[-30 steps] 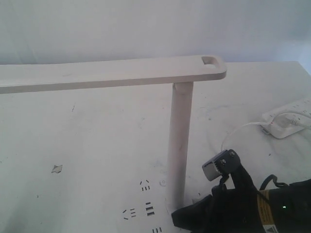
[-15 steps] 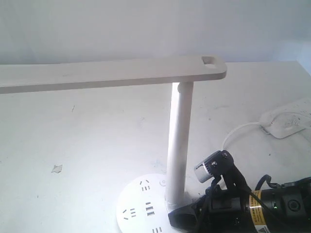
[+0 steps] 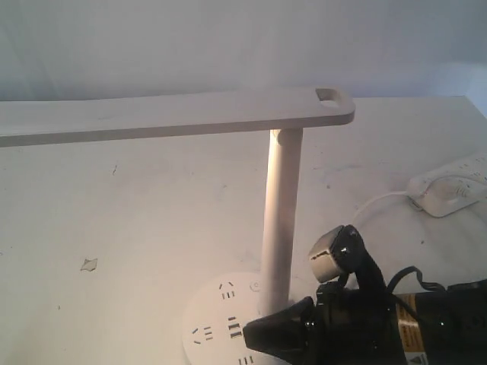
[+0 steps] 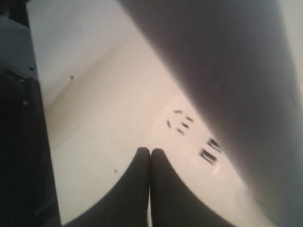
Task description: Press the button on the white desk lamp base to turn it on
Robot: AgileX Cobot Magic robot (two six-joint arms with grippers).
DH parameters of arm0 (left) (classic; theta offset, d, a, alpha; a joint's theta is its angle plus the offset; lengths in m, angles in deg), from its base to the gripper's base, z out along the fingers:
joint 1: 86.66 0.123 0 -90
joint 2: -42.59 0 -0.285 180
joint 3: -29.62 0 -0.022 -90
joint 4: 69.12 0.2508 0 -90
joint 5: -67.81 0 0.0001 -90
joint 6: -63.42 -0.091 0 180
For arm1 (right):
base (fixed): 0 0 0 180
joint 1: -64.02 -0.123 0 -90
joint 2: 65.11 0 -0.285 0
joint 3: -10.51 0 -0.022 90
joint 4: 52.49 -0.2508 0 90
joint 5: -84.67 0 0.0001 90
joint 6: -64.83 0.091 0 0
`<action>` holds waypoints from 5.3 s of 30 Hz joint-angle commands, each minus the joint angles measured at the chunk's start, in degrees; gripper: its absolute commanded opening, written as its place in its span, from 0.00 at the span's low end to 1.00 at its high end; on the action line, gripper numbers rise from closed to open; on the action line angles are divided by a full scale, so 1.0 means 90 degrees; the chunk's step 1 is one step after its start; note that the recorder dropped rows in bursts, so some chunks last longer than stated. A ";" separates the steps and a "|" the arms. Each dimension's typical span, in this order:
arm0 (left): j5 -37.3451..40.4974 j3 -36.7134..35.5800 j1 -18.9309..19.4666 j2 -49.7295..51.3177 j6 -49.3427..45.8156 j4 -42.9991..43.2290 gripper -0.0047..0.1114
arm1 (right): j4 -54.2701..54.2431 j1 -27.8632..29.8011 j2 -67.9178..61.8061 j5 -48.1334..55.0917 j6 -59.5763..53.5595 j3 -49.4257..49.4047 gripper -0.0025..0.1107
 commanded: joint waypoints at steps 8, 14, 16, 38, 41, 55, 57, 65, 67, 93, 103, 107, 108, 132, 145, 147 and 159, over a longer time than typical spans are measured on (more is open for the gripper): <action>0.0024 -0.0021 0.0004 -0.0025 0.0007 -0.0016 0.04 | -0.0280 -0.0029 0.2170 -0.0138 -0.0340 -0.0524 0.02; 0.0024 -0.0021 0.0004 -0.0025 0.0007 -0.0016 0.04 | -0.1216 -0.0029 0.3933 0.1108 -0.0580 -0.1117 0.02; 0.0024 -0.0021 0.0004 -0.0025 0.0007 -0.0016 0.04 | -0.1585 -0.0029 0.4693 0.1813 -0.0723 -0.1297 0.02; 0.0018 -0.0021 0.0004 -0.0025 0.0007 -0.0007 0.04 | -0.3465 0.0050 1.0054 0.6379 -0.1261 -0.1521 0.02; 0.0018 -0.0021 0.0004 -0.0025 0.0007 -0.0007 0.04 | -0.3689 0.0050 1.0054 0.7010 -0.0841 -0.1533 0.02; 0.0018 -0.0021 0.0004 -0.0025 0.0007 -0.0007 0.04 | -0.3742 0.0050 1.0054 0.7165 0.0281 -0.1533 0.02; 0.0018 -0.0021 0.0004 -0.0025 0.0007 -0.0007 0.04 | -0.3742 0.0050 1.0054 0.7403 0.0281 -0.1533 0.02; 0.0018 -0.0021 0.0004 -0.0025 0.0007 -0.0007 0.04 | -0.3214 0.0050 1.0054 0.9375 -0.0852 -0.1533 0.02; 0.0018 -0.0021 0.0004 -0.0025 0.0007 -0.0007 0.04 | -0.3000 0.0050 1.0054 0.9360 -0.0766 -0.1533 0.02; 0.0018 -0.0021 0.0004 -0.0025 0.0007 -0.0007 0.04 | -0.3029 0.0675 1.0141 0.9347 -0.0914 -0.1521 0.02; 0.0018 -0.0021 0.0004 -0.0025 0.0007 -0.0007 0.04 | -0.3029 0.2581 1.0141 0.9347 -0.0914 -0.1521 0.02; 0.0018 -0.0021 0.0004 -0.0025 0.0007 -0.0007 0.04 | -0.2960 0.3084 1.0141 0.9347 -0.0914 -0.1521 0.02; 0.0018 -0.0021 0.0004 -0.0025 0.0007 -0.0007 0.04 | -0.2958 0.3135 1.0141 0.9347 -0.0914 -0.1521 0.02; 0.0018 -0.0021 0.0004 -0.0025 0.0007 -0.0007 0.04 | -0.4835 0.3144 1.0141 0.9584 -0.1792 -0.1521 0.02; 0.0018 -0.0021 0.0004 -0.0025 0.0007 -0.0007 0.04 | -0.6459 0.3144 1.0141 0.8306 -0.5159 -0.1957 0.02; 0.0018 -0.0021 0.0004 -0.0025 0.0007 -0.0007 0.04 | -0.6459 0.3144 1.0141 0.8306 -0.5300 -0.1957 0.02; 0.0018 -0.0021 0.0004 -0.0025 0.0007 -0.0007 0.04 | -0.6483 0.3144 1.0141 0.8334 -0.6086 -0.1957 0.02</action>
